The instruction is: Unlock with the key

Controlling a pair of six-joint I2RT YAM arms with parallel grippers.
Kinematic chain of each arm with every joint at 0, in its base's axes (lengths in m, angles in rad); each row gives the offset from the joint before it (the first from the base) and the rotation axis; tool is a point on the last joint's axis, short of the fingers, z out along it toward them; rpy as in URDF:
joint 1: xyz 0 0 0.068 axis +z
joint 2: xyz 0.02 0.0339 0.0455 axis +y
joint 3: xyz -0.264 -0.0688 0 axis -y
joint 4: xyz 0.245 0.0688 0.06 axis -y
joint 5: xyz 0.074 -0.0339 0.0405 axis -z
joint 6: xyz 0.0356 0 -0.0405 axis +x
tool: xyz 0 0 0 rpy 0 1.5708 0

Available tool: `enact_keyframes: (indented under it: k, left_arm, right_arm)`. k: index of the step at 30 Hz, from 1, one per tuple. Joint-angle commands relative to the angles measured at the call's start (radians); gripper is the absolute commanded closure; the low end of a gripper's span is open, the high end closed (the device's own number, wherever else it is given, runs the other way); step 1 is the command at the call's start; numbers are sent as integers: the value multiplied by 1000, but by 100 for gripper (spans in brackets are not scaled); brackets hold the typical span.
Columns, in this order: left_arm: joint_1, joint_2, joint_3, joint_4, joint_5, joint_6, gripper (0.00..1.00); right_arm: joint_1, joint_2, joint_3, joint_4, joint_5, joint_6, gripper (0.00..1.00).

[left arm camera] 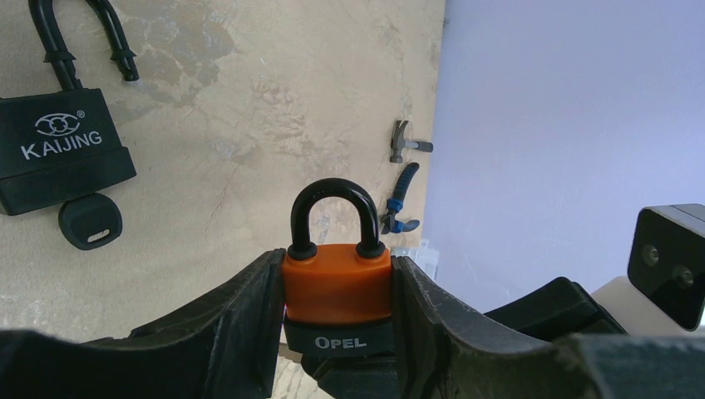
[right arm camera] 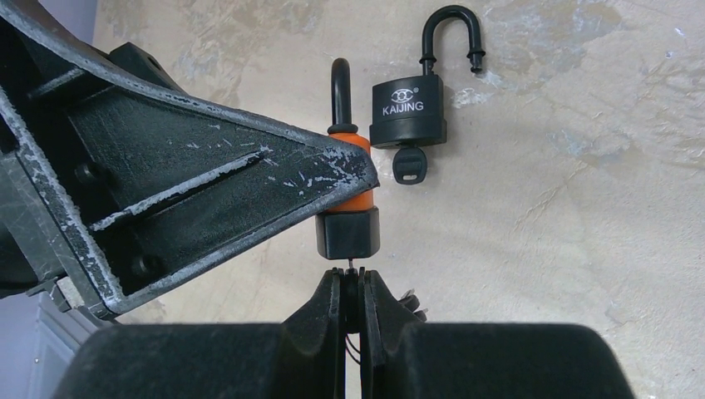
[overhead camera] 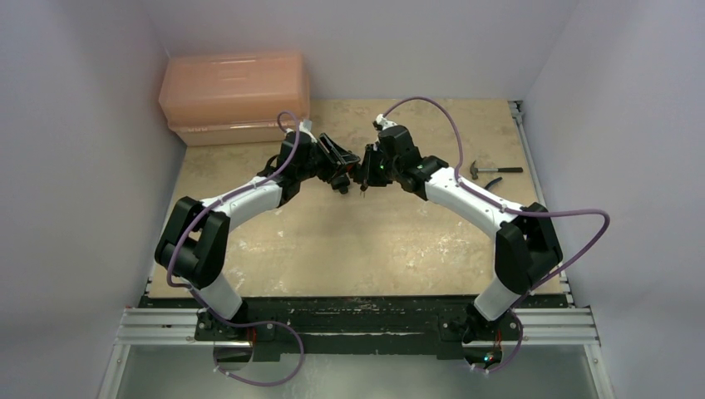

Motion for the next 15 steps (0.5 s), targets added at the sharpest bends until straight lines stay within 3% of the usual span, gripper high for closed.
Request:
enact_keyframes:
  k: [1, 15]
  left_arm:
    - [-15, -26, 7, -22, 82, 24, 100]
    - [-15, -31, 1, -8, 90, 18, 100]
  right_arm:
    - [-25, -44, 24, 162, 53, 27, 100]
    - [-48, -44, -22, 213, -15, 137, 100]
